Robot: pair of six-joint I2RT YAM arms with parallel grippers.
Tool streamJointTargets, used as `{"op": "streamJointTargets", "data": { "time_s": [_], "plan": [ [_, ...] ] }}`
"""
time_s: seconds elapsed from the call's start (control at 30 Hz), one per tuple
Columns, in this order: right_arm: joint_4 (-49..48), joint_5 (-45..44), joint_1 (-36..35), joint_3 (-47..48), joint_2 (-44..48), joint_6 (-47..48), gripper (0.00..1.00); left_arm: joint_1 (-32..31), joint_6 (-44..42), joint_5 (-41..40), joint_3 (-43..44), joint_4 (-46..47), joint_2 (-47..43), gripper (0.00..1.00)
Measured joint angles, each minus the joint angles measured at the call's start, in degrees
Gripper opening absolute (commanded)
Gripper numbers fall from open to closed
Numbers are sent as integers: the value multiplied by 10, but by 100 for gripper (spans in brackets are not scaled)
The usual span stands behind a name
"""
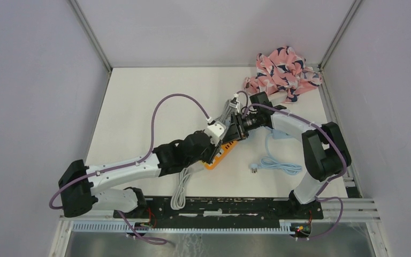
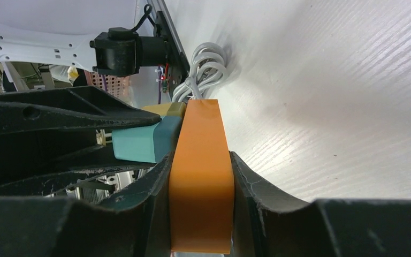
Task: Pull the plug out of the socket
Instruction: Remove the plug from the socket.
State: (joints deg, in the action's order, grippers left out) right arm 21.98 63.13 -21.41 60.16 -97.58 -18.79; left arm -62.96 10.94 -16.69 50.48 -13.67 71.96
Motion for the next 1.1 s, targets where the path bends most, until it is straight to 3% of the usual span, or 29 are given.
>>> {"op": "streamJointTargets", "data": {
  "time_s": [0.27,0.53,0.67,1.1],
  "plan": [
    [26,-3,-5,5,0,9,0,3,2,17,-56,67,-40,3],
    [51,-39,7,17,0,45,0,2,7,-8,61,-25,70,3],
    [56,-41,7,23,0,52,0,1,7,-15,74,-43,76,3],
    [65,-44,-1,27,10,58,0,14,35,16,-31,47,-63,3]
  ]
}}
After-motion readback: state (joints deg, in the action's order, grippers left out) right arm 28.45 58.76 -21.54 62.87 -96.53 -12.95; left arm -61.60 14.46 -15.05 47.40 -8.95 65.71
